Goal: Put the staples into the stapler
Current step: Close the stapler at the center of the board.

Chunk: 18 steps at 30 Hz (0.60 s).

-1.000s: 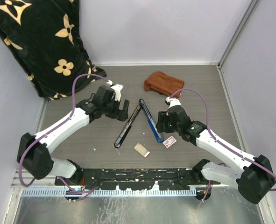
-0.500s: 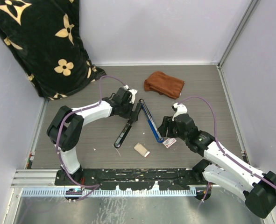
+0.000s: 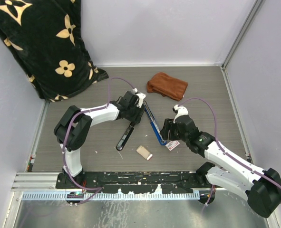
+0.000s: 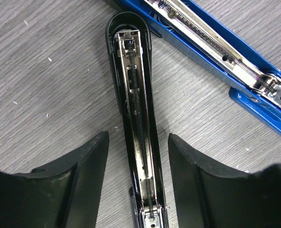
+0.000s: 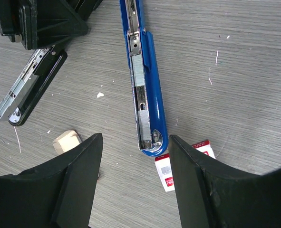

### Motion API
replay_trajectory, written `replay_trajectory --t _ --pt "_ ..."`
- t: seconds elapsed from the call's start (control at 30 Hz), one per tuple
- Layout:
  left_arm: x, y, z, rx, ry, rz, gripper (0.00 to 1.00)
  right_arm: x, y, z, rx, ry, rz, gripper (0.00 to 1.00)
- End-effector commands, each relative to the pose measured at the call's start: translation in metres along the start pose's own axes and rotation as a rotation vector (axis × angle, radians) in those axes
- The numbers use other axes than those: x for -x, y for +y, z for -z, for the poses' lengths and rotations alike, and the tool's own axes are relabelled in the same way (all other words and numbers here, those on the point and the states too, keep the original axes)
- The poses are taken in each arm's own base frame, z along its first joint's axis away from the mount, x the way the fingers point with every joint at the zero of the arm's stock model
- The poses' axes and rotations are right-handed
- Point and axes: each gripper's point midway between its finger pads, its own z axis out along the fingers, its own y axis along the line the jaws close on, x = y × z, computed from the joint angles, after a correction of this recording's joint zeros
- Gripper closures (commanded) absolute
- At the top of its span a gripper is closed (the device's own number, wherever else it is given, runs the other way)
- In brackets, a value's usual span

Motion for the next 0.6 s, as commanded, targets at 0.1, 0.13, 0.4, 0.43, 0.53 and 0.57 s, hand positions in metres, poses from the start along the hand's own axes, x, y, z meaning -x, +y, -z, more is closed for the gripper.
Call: replay_trajectory --t 0.1,0.13,0.4,0.43,0.53,0.57 --pt "0.005 0.005 -0.007 0.043 -0.045 -0.044 0.63 0.027 0.012 0.004 0.041 -0.094 -0.017 0.37" --pt "0.004 0.005 -0.006 0.041 -0.051 -0.041 0.68 0.028 0.013 0.006 0.043 -0.099 -0.019 0.37" --pt "0.004 -0.008 0.016 -0.03 -0.146 -0.034 1.0 0.043 0.021 0.016 0.059 -0.129 -0.059 0.27" --pt "0.006 -0.012 0.02 -0.052 -0.166 -0.037 1.0 0.045 0.022 0.015 0.061 -0.131 -0.068 0.25" --pt "0.008 -0.022 0.032 -0.103 -0.227 -0.051 1.0 0.053 0.026 0.011 0.064 -0.144 -0.103 0.2" --pt "0.008 -0.025 0.036 -0.118 -0.249 -0.055 1.0 0.057 0.029 0.009 0.071 -0.148 -0.116 0.19"
